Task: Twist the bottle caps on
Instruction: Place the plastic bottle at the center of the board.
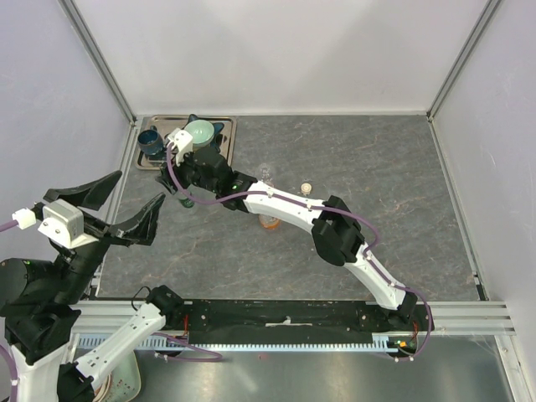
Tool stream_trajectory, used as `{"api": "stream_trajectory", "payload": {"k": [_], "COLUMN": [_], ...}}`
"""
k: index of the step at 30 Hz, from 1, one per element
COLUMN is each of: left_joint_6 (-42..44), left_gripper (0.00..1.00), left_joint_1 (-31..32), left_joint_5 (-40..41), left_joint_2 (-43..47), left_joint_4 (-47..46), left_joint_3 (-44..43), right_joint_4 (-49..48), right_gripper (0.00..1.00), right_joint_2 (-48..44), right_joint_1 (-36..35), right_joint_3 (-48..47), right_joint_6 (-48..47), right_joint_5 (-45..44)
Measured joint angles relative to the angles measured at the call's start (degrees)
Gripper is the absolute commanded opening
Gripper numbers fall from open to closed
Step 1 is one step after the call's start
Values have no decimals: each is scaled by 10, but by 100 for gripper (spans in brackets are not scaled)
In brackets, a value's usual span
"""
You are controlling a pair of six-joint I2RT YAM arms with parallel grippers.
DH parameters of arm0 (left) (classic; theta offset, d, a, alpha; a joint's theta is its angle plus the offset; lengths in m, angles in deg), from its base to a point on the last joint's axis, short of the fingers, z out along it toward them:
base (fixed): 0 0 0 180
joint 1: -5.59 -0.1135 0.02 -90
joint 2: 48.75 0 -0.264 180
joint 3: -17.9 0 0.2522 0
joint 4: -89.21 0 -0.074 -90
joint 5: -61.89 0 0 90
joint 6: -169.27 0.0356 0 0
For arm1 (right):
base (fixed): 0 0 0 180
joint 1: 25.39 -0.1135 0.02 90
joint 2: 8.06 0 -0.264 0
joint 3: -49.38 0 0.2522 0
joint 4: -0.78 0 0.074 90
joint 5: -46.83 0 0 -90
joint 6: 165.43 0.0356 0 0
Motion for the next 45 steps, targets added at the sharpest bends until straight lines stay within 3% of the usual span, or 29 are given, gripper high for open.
{"api": "stream_trajectory", "payload": {"k": [24, 35, 40, 45], "left_joint_6": [-9, -10, -10, -10], "left_gripper": [98, 99, 99, 96], "left_joint_1": [-6, -6, -6, -6], "left_joint_5": [-11, -11, -16, -56], "left_joint_2": [3, 3, 3, -5], "left_joint_4": [0, 0, 0, 0], "left_joint_3": [7, 10, 9, 9], "right_joint_4": [24, 44, 70, 73], "right_gripper": [98, 98, 98, 98], "right_joint_2": [0, -8, -90, -291], "right_joint_1": [7, 31, 53, 100], "right_joint_3": [-31, -60, 18, 192], "right_joint_6": [-2, -11, -35, -40], "right_joint_5": [15, 14, -15, -57]}}
